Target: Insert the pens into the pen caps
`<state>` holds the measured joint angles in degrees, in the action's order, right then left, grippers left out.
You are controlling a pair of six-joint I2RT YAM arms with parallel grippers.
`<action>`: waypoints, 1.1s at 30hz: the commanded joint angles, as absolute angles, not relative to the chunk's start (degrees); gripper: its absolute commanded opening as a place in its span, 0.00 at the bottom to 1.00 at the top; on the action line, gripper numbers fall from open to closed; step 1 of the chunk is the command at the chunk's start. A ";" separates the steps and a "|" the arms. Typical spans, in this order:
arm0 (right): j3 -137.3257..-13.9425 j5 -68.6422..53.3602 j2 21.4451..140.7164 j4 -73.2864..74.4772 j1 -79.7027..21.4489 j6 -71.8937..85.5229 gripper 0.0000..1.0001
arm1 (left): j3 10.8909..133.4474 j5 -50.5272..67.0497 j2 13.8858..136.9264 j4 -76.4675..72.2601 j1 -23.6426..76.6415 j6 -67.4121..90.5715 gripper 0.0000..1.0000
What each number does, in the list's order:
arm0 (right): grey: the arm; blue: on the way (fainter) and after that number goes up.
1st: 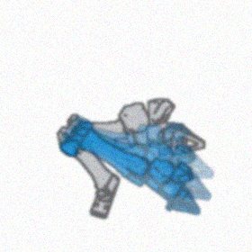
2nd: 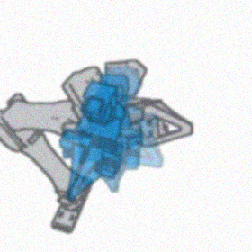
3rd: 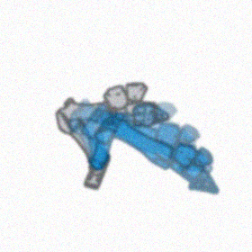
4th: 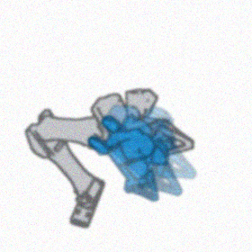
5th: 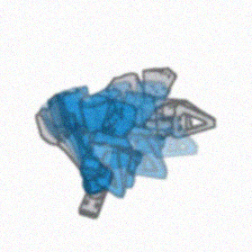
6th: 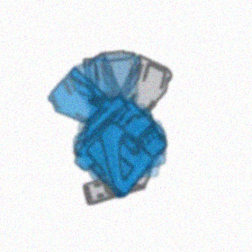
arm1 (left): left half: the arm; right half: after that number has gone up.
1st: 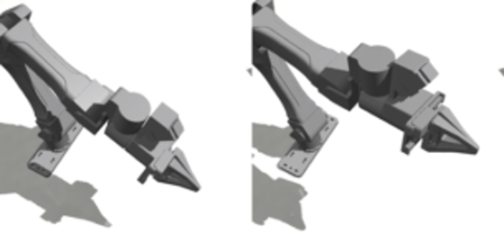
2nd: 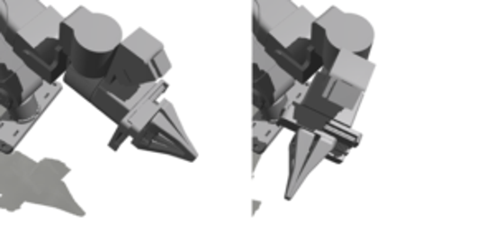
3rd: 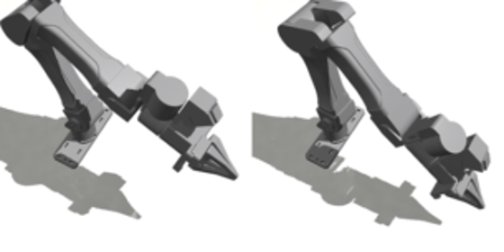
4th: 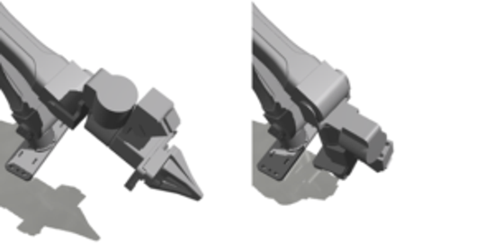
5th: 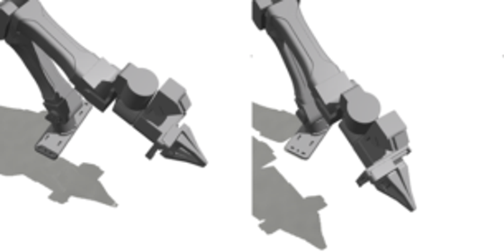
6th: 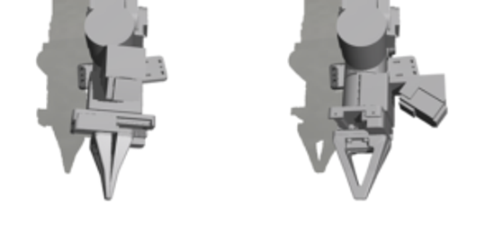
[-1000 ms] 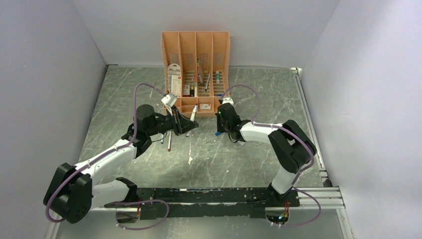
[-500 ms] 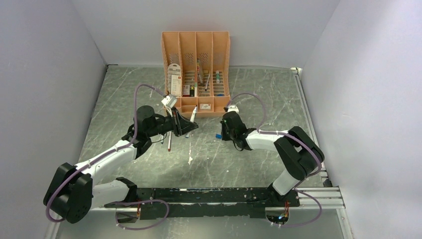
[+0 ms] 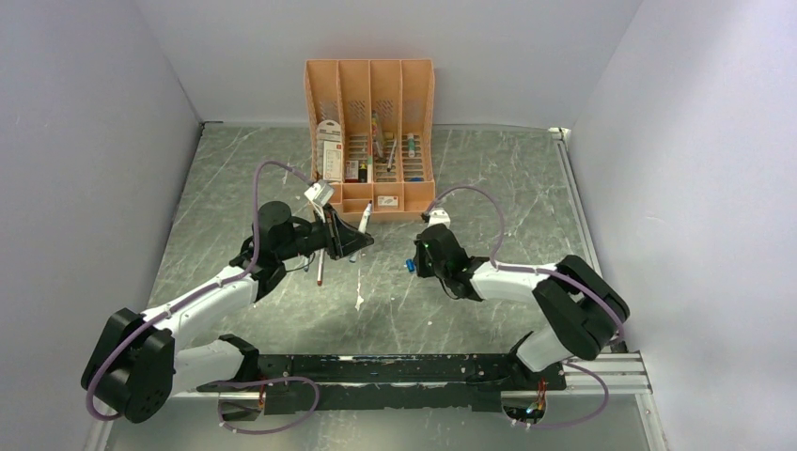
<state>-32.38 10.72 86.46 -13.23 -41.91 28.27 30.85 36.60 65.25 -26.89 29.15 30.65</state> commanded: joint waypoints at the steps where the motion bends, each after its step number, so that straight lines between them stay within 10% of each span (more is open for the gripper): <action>1: -32.23 13.55 82.66 -16.71 -42.95 26.52 0.10 | 30.53 36.73 64.49 -28.81 29.31 30.85 0.07; 8: -34.60 12.93 85.78 -15.91 -43.41 24.48 0.41 | 30.40 36.74 64.74 -29.13 29.33 30.96 0.07; 19: -37.49 15.55 92.17 -14.21 -46.73 24.38 0.40 | 31.09 36.73 65.18 -28.03 29.35 30.15 0.07; 28: -40.04 19.99 93.71 -9.41 -48.48 24.45 0.20 | 31.03 36.71 65.65 -28.25 29.36 30.16 0.07; 33: -39.42 20.41 92.81 -8.88 -48.89 24.20 0.27 | 30.85 36.74 65.89 -28.50 29.35 30.30 0.07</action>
